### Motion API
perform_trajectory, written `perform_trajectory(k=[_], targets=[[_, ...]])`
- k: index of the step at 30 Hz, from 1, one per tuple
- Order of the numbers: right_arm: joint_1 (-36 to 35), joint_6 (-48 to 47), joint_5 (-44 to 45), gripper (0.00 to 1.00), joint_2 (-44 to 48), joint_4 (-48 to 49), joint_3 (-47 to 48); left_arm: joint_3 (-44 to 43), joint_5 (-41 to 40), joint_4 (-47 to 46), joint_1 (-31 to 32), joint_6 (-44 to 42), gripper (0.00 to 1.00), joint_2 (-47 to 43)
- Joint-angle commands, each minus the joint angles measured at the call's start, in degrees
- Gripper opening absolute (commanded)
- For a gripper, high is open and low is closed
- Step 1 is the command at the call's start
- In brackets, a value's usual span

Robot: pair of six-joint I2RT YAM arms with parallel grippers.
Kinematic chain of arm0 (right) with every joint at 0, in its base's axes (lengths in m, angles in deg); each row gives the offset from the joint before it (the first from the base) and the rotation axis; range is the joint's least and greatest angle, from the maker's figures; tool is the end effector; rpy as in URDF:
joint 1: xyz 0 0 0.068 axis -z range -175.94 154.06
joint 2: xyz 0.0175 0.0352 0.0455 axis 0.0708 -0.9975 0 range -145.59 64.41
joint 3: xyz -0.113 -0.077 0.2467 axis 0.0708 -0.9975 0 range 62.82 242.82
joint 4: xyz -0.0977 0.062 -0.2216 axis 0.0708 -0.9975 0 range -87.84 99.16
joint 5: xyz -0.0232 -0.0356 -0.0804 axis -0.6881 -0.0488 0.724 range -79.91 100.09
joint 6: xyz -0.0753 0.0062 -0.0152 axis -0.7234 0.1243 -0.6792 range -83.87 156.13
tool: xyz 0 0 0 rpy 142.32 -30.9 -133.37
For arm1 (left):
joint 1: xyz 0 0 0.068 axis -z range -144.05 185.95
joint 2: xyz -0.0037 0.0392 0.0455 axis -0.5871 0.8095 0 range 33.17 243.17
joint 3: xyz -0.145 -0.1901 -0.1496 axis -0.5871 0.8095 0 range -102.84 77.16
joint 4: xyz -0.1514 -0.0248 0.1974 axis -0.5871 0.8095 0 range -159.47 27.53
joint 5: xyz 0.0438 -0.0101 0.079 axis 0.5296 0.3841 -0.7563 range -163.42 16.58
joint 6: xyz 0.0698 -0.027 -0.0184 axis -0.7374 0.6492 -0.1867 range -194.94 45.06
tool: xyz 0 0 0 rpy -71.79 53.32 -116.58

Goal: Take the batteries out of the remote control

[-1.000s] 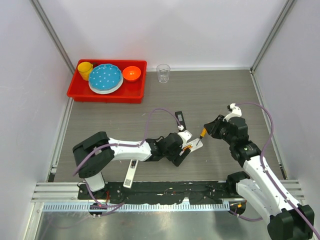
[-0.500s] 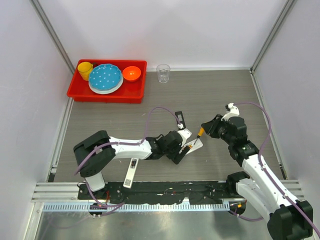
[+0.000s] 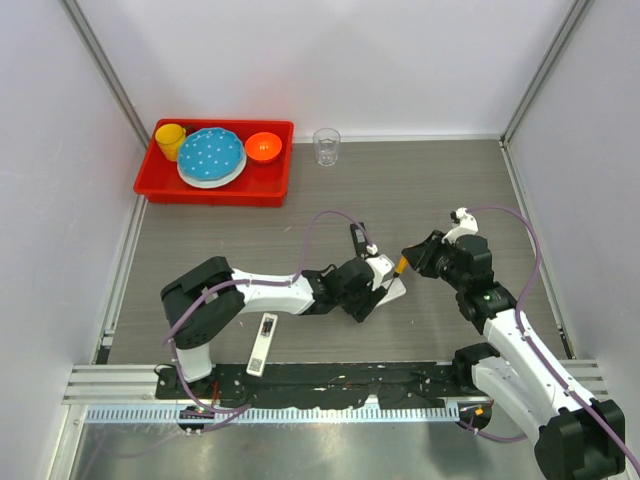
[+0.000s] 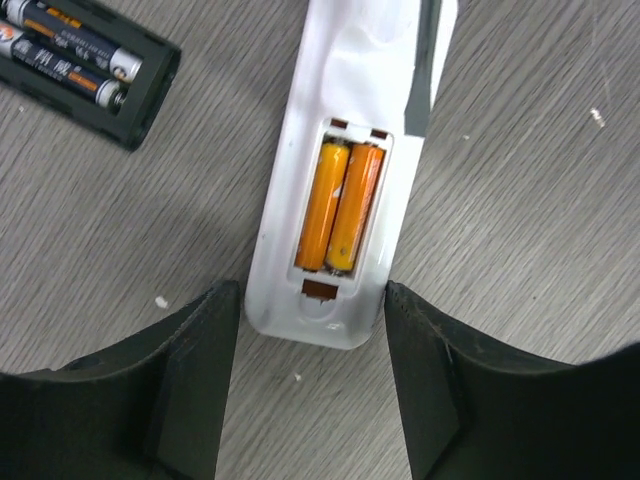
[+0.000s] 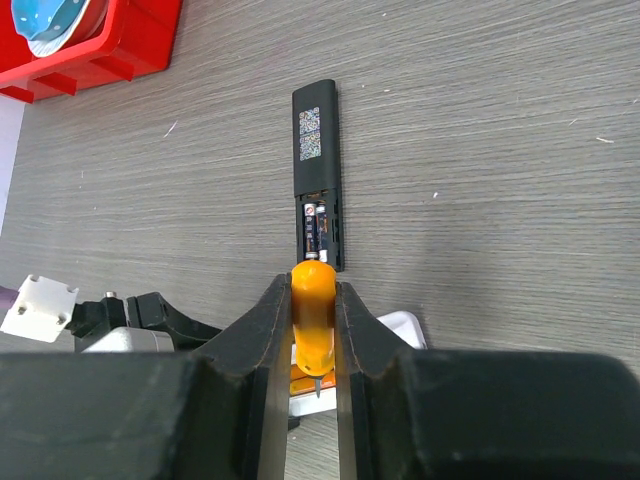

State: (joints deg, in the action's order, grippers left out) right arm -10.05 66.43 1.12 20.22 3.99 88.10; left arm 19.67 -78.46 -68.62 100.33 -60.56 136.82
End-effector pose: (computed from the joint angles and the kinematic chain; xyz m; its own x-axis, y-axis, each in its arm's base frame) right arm 0.1819 0.0563 0.2288 -0.5328 0.3800 -0.7562 -0.1276 0.8473 0.5156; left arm 0.1713 -0.3438 0.1510 -0.5230 0.5185 -0.6765 0.7664 0.6334 -0.1071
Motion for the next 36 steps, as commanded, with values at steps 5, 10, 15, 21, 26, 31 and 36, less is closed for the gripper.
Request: perform_trajectory(k=[5,10,15,21,26,31,36], targets=[[0.22,0.54,0.18,0.01,0.50,3.32,-0.05,-0.17,4.25,-1.10,0.74,0.48,0.55,0.67],[0.13,1.16,-0.61,0.01,-0.11,4.90,-1.02,1.85,3.99,0.48,1.62,2.41,0.48,-0.38],[0.13,1.42,-1.57,0.01,-0.99,8.07,-2.34,2.12,3.63,0.83,2.06,3.91,0.34,-0.12],[0.22,0.72,0.00,0.01,-0.38,10.09,-4.18,2.21,3.02,1.00,2.51,4.70,0.25,-0.12],[0.22,0.11,0.53,0.01,-0.11,10.18,-5.33,2.21,2.84,1.27,2.51,4.79,0.24,0.14],[0.13,-0.59,1.76,0.01,0.24,9.57,-6.12,2.39,2.66,1.27,2.51,4.79,0.23,0.14],[0.13,-1.04,2.64,0.01,0.68,8.60,-6.47,2.30,2.67,1.27,2.59,4.88,0.23,0.23]])
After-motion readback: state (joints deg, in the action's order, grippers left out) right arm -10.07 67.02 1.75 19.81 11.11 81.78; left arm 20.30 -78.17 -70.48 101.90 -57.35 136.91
